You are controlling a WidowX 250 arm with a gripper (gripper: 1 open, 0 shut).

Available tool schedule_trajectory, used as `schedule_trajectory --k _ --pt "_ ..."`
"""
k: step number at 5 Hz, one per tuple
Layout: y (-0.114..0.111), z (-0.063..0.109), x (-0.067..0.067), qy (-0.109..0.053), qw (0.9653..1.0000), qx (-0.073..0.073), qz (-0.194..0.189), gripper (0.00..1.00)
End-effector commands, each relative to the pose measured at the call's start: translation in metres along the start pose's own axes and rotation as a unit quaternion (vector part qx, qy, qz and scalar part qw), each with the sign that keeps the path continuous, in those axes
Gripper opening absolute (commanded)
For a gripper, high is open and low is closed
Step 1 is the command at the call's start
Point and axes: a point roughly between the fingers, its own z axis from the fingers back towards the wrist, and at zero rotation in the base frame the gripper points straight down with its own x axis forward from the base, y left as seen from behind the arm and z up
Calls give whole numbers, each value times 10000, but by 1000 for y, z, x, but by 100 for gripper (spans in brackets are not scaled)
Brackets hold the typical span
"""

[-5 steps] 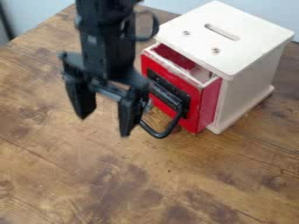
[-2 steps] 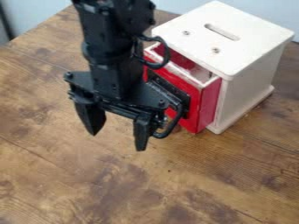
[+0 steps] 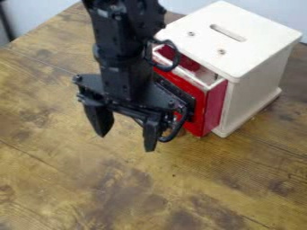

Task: Close the drawer

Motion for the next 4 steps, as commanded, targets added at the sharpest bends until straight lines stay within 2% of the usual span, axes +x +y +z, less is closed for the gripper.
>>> schedule_trajectory --k 1,2,4 --pt "5 27 10 -324 9994 -69 48 100" --pt "10 21 10 -372 9982 -39 459 100" --pt "15 8 9 -207 9942 99 1054 100"
